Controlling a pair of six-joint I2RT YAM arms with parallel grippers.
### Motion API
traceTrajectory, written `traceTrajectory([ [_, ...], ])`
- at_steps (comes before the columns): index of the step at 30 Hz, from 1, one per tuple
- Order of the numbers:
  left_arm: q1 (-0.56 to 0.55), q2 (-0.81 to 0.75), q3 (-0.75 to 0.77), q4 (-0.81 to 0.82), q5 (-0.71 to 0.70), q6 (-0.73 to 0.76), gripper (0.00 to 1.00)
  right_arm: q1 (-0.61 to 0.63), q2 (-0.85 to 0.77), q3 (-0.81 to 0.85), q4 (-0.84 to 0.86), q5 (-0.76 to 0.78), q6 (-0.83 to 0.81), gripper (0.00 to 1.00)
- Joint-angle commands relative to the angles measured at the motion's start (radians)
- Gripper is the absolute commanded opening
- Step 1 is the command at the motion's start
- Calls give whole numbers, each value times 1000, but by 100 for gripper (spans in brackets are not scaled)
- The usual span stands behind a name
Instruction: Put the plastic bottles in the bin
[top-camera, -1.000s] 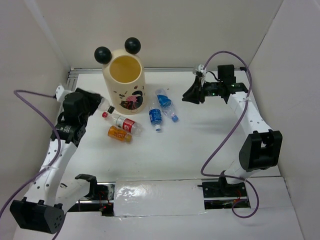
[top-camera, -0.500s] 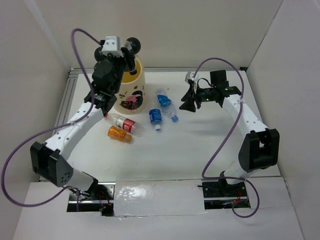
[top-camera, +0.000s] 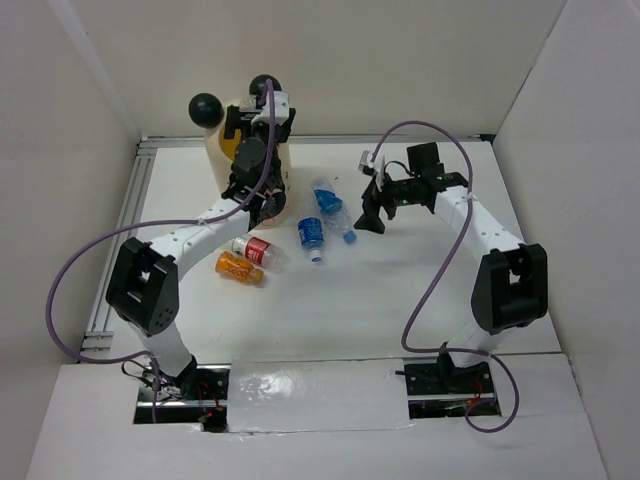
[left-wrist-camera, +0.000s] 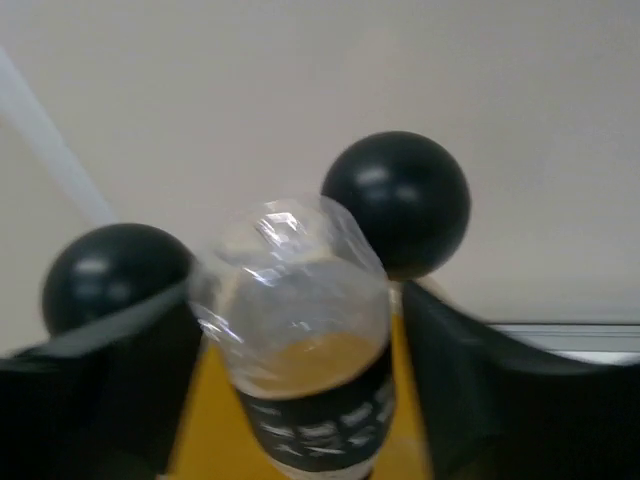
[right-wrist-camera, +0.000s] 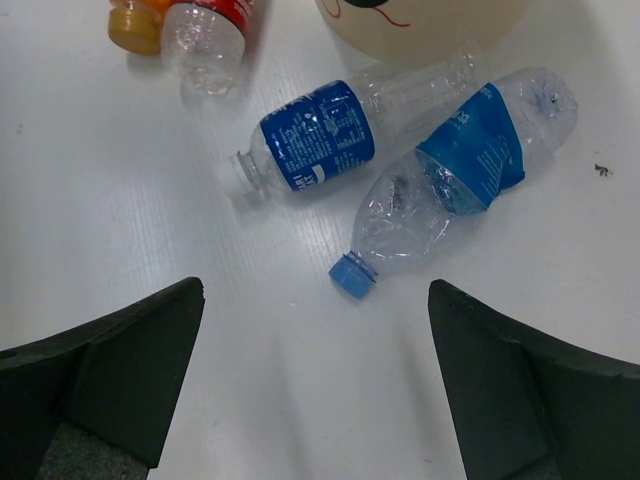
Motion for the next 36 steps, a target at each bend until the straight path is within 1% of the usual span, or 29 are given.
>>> traceTrajectory([
  [1, -5, -11, 29, 164, -57, 61, 99, 23, 30, 24, 51, 41, -22, 100],
  [3, -5, -11, 42, 145, -57, 42, 99, 23, 76, 48, 78, 41, 35, 100],
  [5, -5, -11, 63, 118, -57, 30, 99, 32, 111, 73, 101, 90, 96, 100],
  [6, -5, -22, 63, 101, -57, 21, 99, 44, 131, 87, 132, 129, 186, 100],
  [7, -5, -45, 75, 81, -57, -2, 99, 54, 172, 126, 146, 209, 236, 100],
  [8, -19, -61, 84, 59, -57, -16, 99, 67, 196, 147, 156, 241, 279, 98],
  [9, -39, -80, 85, 9, -46, -30, 99, 68, 220, 169, 167, 271, 322, 97],
  [10, -50, -103, 85, -8, -46, -54, 99, 78, 275, 224, 167, 285, 375, 95],
  [12, -73, -180, 62, -72, -31, -87, 99, 103, 321, 262, 199, 344, 437, 95],
  [14, -116, -236, 52, -233, -20, -168, 99, 132, 398, 331, 199, 392, 501, 95],
  [15, -125, -305, 36, -310, -20, -215, 99, 132, 426, 358, 208, 409, 532, 96],
  [16, -148, -345, 19, -389, -1, -267, 99, 146, 484, 422, 209, 409, 588, 96],
  [17, -148, -386, -41, -518, 13, -369, 99, 155, 513, 456, 222, 423, 619, 96],
  [18, -175, -475, -131, -589, 13, -457, 99, 155, 573, 533, 222, 452, 673, 98],
  [19, -189, -523, -132, -590, 13, -458, 99, 155, 573, 533, 222, 452, 673, 99],
  [20, -202, -566, -223, -619, 13, -517, 99, 167, 643, 626, 222, 493, 710, 99],
  [23, -255, -707, -329, -744, -29, -635, 99, 186, 740, 739, 202, 530, 739, 99],
  [24, -269, -733, -372, -787, -55, -672, 99, 198, 753, 748, 202, 576, 739, 99],
  [25, -293, -755, -386, -876, -93, -706, 99, 198, 762, 748, 212, 594, 750, 99],
  [26, -303, -791, -409, -916, -109, -764, 99, 207, 773, 748, 212, 617, 750, 99],
  [28, -321, -822, -428, -1014, -144, -824, 99, 207, 773, 725, 221, 691, 759, 99],
  [29, -335, -836, -437, -1033, -167, -861, 99, 207, 782, 707, 221, 708, 768, 99],
  [32, -346, -867, -457, -1079, -181, -907, 99, 198, 771, 671, 221, 720, 782, 99],
  [36, -357, -852, -480, -1099, -160, -930, 99, 163, 760, 645, 189, 670, 772, 96],
])
